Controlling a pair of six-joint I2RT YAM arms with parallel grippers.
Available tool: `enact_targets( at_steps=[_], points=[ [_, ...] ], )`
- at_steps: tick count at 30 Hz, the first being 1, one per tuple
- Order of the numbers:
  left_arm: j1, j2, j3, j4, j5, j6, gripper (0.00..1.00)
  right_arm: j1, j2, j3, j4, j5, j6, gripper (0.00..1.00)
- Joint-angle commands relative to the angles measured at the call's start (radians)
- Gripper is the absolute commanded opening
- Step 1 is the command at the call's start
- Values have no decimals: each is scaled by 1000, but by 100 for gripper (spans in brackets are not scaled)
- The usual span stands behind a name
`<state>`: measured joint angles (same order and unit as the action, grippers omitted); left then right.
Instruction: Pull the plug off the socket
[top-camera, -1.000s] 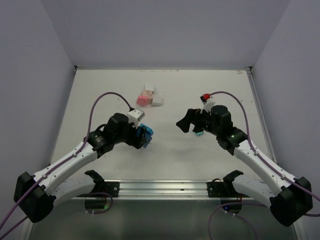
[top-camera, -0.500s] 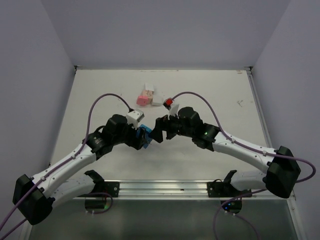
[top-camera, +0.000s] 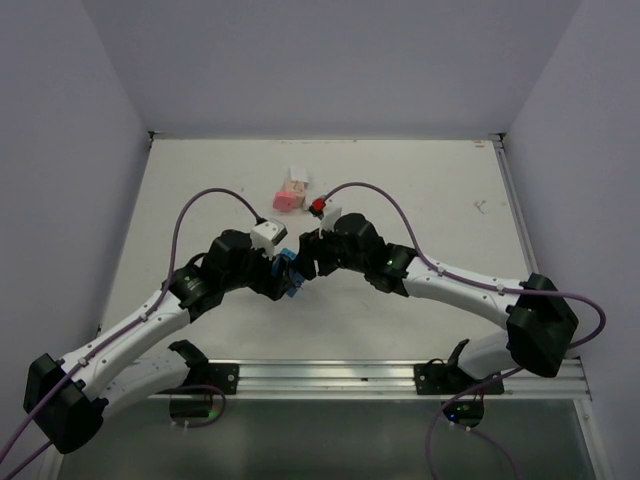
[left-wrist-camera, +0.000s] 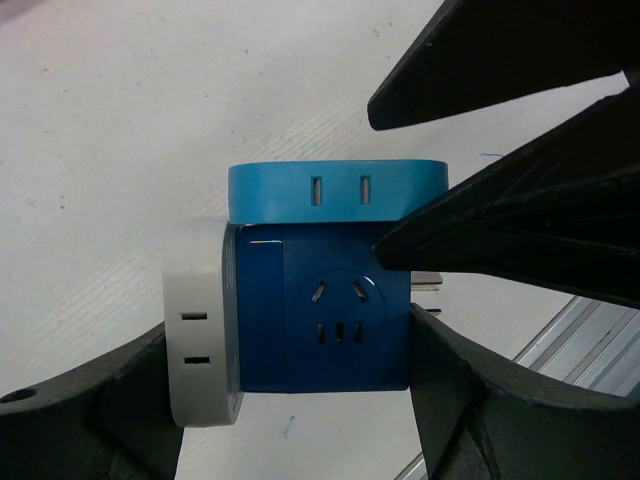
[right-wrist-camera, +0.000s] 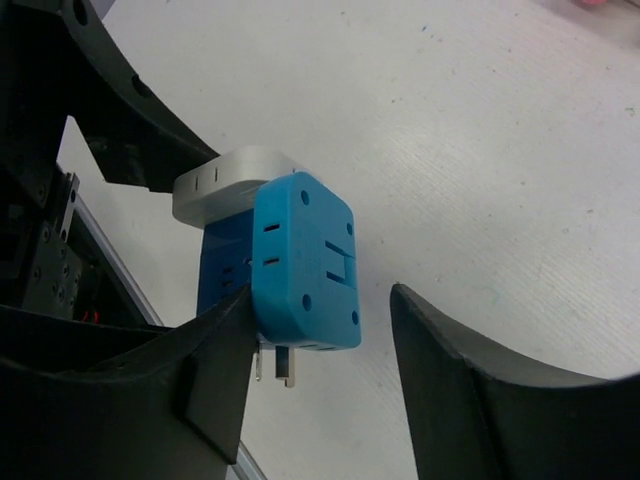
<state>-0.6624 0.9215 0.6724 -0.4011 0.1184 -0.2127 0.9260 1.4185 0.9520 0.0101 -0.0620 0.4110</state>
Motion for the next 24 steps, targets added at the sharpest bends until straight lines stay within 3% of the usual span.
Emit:
enact_targets(
  at_steps=[1, 6, 14, 24],
  points=[
    [-2, -26, 1, 99, 29, 21, 71, 7, 13, 53, 50, 36, -20, 56],
    [-2, -33, 1, 96, 15, 22, 71, 7, 4, 44, 56, 59, 0, 32],
    [-2, -46, 0, 99, 9, 32, 71, 4, -29, 5, 57, 103, 126, 9],
    [-2, -131, -22, 139, 20, 39, 71, -122, -93, -85, 50, 25, 402, 7]
  ],
)
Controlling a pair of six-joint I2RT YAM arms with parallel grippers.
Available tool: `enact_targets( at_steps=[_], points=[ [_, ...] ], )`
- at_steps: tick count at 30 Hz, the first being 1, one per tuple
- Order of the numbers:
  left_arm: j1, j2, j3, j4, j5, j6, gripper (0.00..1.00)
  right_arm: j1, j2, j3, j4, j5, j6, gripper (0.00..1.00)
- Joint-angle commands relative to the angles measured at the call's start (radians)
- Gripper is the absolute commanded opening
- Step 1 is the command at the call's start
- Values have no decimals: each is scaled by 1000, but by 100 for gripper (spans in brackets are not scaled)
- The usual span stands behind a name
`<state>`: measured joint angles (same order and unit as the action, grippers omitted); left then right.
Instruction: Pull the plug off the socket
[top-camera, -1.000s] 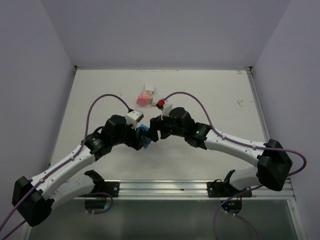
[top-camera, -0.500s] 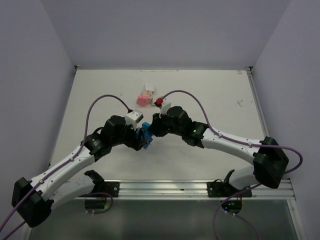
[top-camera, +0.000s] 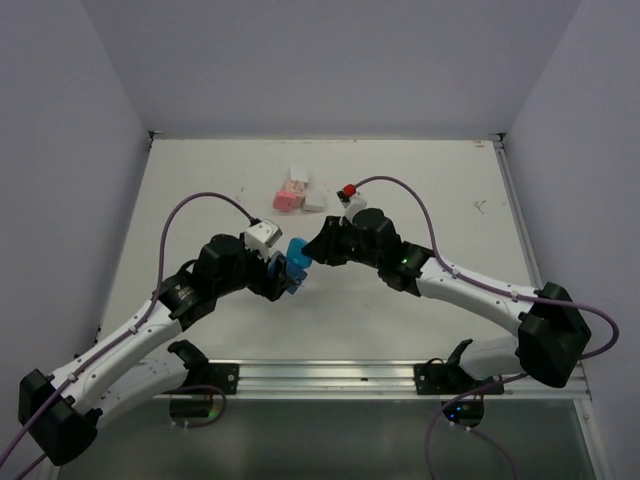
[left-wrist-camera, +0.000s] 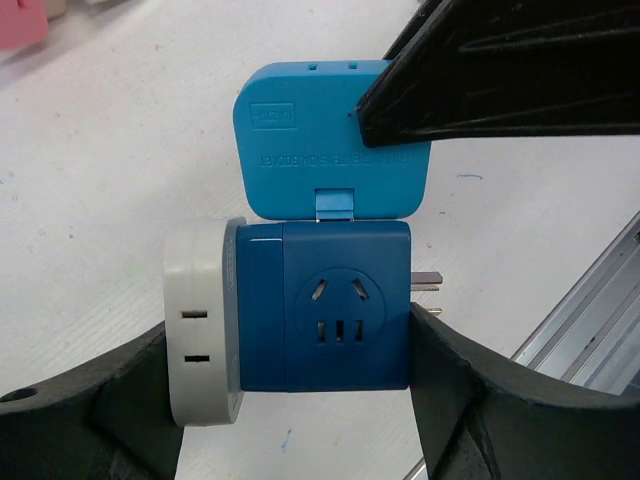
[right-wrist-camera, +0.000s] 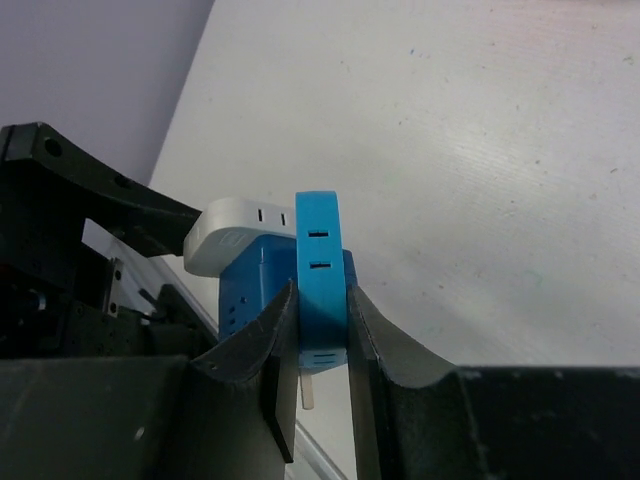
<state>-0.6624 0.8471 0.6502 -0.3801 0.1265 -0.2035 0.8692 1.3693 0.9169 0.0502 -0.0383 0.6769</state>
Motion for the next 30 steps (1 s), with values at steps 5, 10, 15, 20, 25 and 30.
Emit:
enact_targets(
  at_steps=[5, 10, 15, 20, 25, 30],
  points=[
    [-2, -85, -6, 135, 9, 29, 71, -93, -64, -70, 36, -52, 210, 18],
    [-2, -88, -3, 133, -8, 29, 71, -93, -70, -78, 33, -57, 279, 23],
    [-2, -115, -9, 139, -30, 24, 71, -91, -84, -127, 42, -25, 363, 23],
    [0, -140, -12, 147, -42, 24, 71, -93, -99, -158, 57, -9, 417, 22],
    [-2, -149, -15, 147, -54, 21, 71, -101, -114, -202, 94, 8, 490, 22],
    [-2, -160, -17, 150, -60, 23, 72, -102, -116, -222, 102, 3, 530, 24]
  ],
)
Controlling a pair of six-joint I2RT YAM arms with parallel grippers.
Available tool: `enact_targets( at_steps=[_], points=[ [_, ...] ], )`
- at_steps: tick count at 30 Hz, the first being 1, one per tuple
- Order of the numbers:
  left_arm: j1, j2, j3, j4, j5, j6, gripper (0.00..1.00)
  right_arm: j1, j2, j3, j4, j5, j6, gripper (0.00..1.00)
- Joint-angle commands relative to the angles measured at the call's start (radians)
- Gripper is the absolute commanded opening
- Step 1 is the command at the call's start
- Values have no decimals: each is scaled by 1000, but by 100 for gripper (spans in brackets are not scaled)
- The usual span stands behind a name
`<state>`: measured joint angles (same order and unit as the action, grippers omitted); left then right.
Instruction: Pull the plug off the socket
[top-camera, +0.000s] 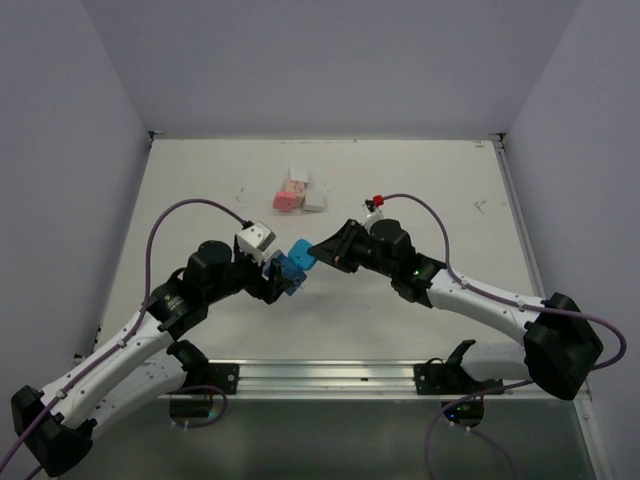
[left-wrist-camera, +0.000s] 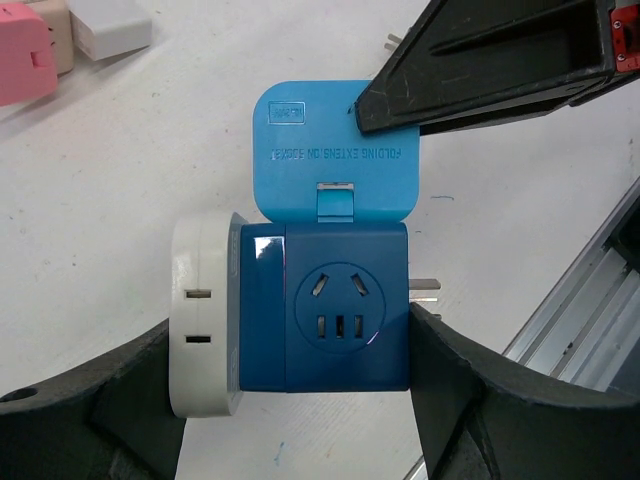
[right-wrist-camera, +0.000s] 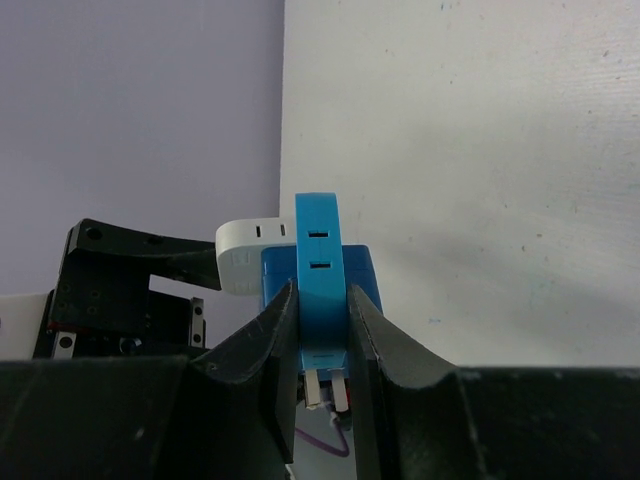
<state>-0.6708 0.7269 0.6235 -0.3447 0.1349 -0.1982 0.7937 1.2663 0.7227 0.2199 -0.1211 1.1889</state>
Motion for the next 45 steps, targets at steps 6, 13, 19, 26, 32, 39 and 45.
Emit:
enact_targets(
  at_steps=[6, 13, 19, 26, 32, 39, 45],
  points=[
    [7, -40, 10, 115, -73, 17, 72, -36, -31, -89, -14, 95, 112, 27],
    [7, -44, 5, 119, -69, 17, 70, -45, -56, -160, 96, 93, 215, 13],
    [7, -46, 5, 124, -60, 19, 68, -57, -120, -206, 148, 118, 281, 9],
    [7, -50, 4, 127, -54, 19, 68, -59, -143, -193, 95, 118, 259, 35],
    [7, -66, -5, 141, 35, 45, 68, -99, -156, -154, 20, 5, 132, 83],
    [7, -29, 1, 148, 167, 101, 66, -212, -94, -20, -94, -319, -81, 91],
    [7, 35, 39, 135, 207, 146, 66, -249, -36, 69, -134, -514, -208, 90]
  ],
)
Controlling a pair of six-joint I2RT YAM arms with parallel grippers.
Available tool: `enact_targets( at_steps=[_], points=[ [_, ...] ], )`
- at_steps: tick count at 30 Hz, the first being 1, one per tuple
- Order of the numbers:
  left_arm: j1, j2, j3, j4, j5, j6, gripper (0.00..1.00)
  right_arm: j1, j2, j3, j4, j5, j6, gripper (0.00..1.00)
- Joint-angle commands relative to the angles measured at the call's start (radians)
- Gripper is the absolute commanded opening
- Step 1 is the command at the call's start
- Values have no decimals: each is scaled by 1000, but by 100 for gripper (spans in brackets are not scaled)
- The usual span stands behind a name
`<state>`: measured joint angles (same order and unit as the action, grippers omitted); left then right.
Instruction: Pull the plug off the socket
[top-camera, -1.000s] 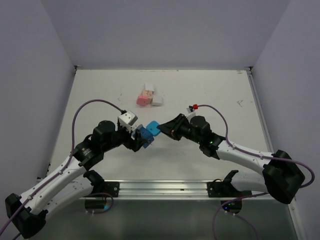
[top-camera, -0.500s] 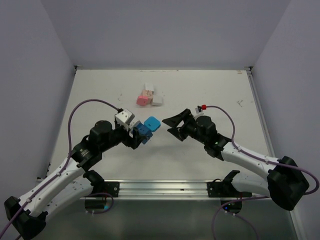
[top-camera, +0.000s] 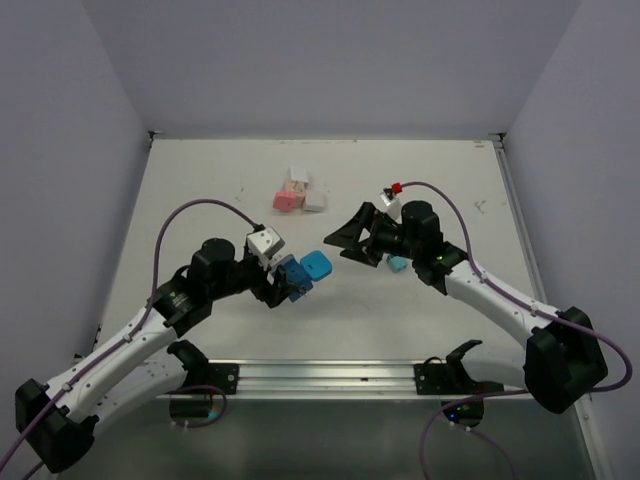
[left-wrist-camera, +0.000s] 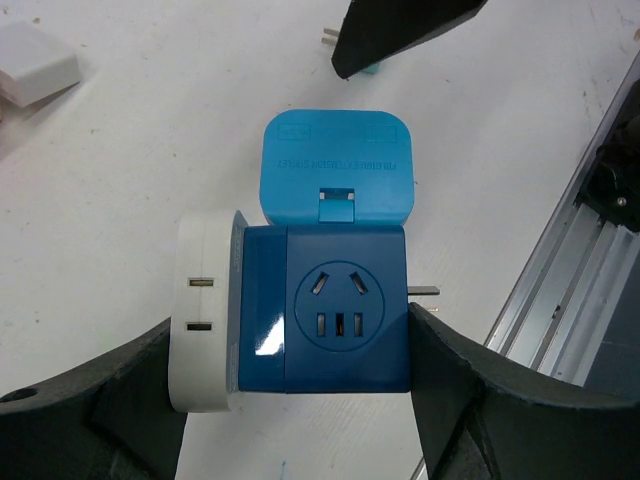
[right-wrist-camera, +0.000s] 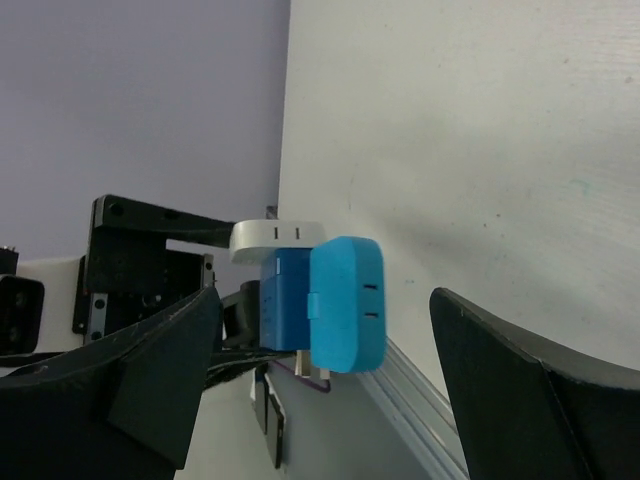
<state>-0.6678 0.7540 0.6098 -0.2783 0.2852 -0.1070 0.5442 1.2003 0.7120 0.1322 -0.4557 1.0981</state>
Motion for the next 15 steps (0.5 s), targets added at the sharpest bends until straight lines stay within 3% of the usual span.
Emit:
enact_targets(
  at_steps=[1, 5, 15],
  points=[
    [2, 13, 59, 68, 58, 59, 65, 0, 44, 93, -52, -208, -130, 90],
    [4, 22, 94, 67, 58, 89, 65, 0, 76, 135, -129, -261, -216, 88],
    [2, -8, 90, 105, 83, 96, 65, 0, 110, 130, -62, -370, -222, 79]
  ],
)
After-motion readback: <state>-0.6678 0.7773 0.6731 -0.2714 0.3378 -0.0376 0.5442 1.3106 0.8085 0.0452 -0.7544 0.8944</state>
